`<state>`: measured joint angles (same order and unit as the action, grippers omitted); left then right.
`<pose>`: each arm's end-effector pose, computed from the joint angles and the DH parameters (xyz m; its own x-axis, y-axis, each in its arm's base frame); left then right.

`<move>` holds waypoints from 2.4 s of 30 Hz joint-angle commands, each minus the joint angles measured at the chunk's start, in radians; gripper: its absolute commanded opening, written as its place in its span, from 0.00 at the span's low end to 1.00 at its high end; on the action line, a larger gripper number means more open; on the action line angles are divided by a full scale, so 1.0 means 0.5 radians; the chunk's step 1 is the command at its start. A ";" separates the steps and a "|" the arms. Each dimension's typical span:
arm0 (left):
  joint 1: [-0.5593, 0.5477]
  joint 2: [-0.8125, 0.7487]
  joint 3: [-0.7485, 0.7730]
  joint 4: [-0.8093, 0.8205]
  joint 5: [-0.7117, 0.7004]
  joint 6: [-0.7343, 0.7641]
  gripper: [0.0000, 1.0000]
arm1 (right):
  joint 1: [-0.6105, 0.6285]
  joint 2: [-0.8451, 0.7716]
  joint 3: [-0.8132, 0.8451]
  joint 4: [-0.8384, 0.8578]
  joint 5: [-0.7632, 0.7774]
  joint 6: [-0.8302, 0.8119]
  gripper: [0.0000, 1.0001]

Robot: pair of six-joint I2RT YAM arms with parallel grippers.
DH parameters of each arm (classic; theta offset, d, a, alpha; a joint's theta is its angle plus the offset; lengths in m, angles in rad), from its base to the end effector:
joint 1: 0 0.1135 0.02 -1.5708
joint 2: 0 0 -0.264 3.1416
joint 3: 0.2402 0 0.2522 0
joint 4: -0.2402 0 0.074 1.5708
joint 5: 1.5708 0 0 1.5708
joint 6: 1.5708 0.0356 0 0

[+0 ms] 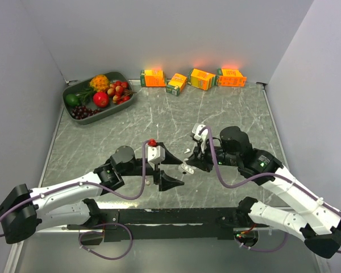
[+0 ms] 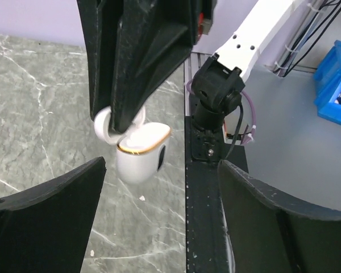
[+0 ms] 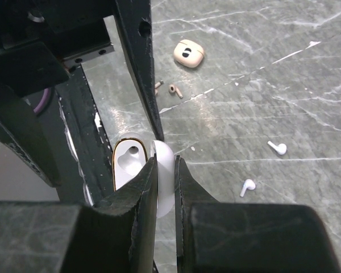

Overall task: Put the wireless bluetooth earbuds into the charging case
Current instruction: Adjust the charging case.

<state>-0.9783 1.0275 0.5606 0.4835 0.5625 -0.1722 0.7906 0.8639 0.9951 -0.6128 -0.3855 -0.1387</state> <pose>0.1146 -0.2042 0.2845 -0.1621 -0.0187 -0.9866 0.9863 0.0272 -0.1626 0.1159 0.1362 0.3562 -0.1992 -0.3834 -0.9018 -0.9295 0.3654 0.0500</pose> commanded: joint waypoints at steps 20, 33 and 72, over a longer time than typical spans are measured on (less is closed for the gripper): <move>0.005 0.160 0.072 0.171 0.133 0.047 0.57 | 0.088 0.046 -0.039 0.152 -0.039 0.066 0.00; 0.005 0.172 0.039 0.220 0.142 0.035 0.24 | 0.100 0.049 -0.033 0.146 -0.067 0.069 0.00; -0.016 -0.659 -0.465 0.178 -0.888 -0.315 0.01 | -0.510 -0.063 -0.502 0.404 0.446 1.277 0.65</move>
<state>-0.9787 0.7712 0.3347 0.5983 0.2680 -0.3103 0.6113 0.7368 0.8146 -0.4049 -0.1154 0.3351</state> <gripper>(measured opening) 0.341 0.726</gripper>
